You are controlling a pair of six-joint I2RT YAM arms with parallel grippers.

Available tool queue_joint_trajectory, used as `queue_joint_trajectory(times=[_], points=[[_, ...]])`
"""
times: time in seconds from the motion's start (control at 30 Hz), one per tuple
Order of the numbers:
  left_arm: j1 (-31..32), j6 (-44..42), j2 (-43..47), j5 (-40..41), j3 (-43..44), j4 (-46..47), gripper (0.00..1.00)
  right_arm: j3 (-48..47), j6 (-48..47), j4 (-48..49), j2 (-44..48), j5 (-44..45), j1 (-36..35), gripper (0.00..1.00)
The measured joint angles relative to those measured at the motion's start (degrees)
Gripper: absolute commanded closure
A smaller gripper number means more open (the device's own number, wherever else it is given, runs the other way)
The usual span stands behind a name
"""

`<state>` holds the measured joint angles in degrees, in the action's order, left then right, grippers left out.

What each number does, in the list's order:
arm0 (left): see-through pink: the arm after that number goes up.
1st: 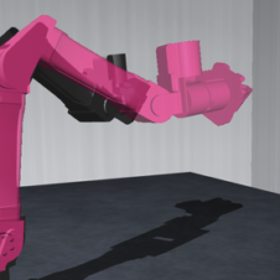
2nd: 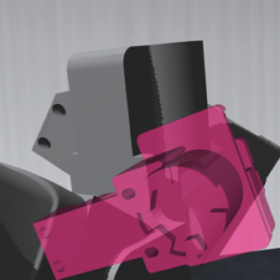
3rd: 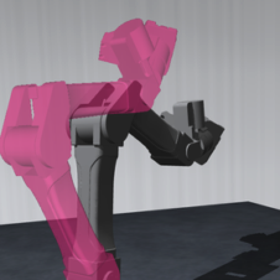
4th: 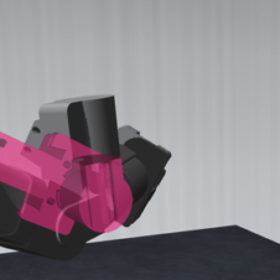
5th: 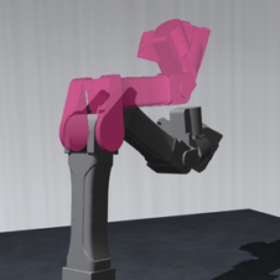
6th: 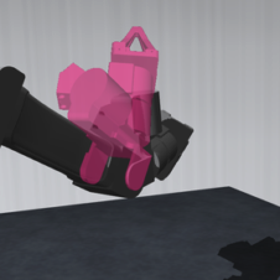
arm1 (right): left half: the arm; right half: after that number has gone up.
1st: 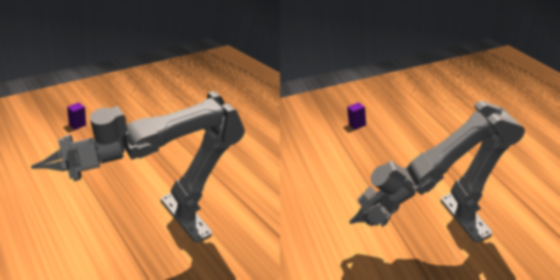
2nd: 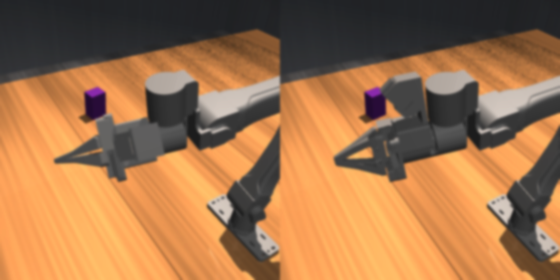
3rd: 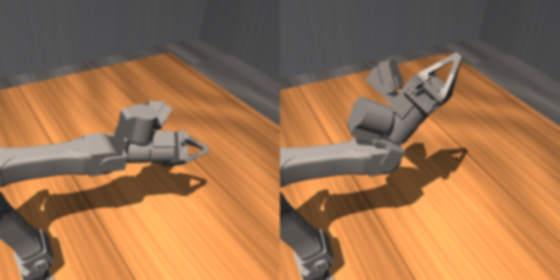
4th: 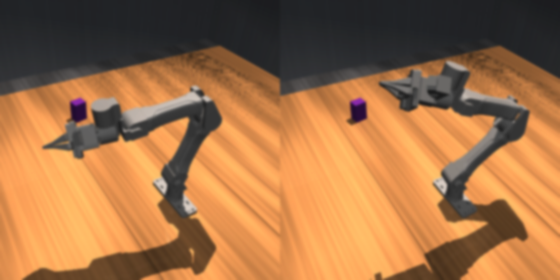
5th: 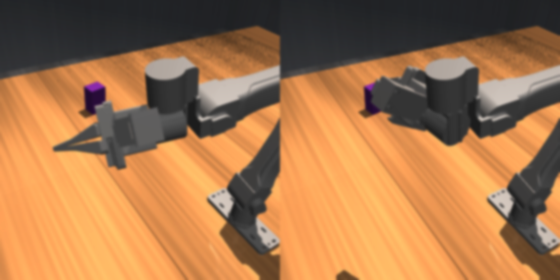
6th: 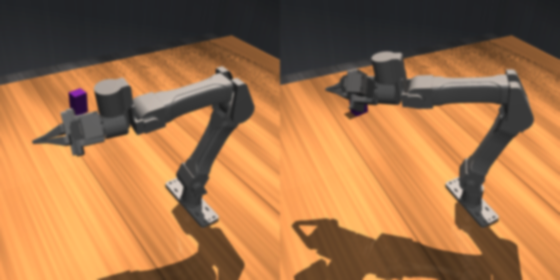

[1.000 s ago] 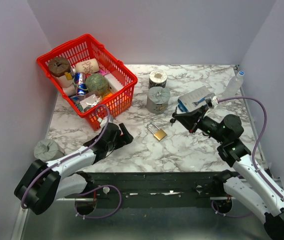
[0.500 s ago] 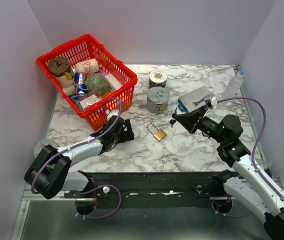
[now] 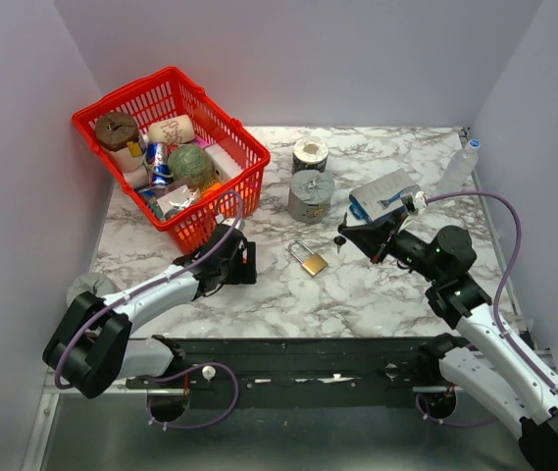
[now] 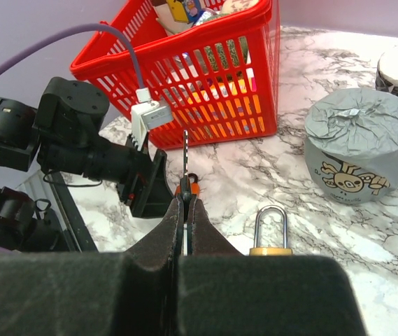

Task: Unlock with the key

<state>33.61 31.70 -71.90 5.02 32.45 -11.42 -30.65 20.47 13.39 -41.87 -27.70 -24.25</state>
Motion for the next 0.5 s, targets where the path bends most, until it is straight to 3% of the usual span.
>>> queue_joint_trajectory(times=[0.5], points=[[0.15,3.56,-0.68,2.58,0.90,-0.04,0.17,0.87,0.00,0.00,0.68,-0.04,0.00,0.99]])
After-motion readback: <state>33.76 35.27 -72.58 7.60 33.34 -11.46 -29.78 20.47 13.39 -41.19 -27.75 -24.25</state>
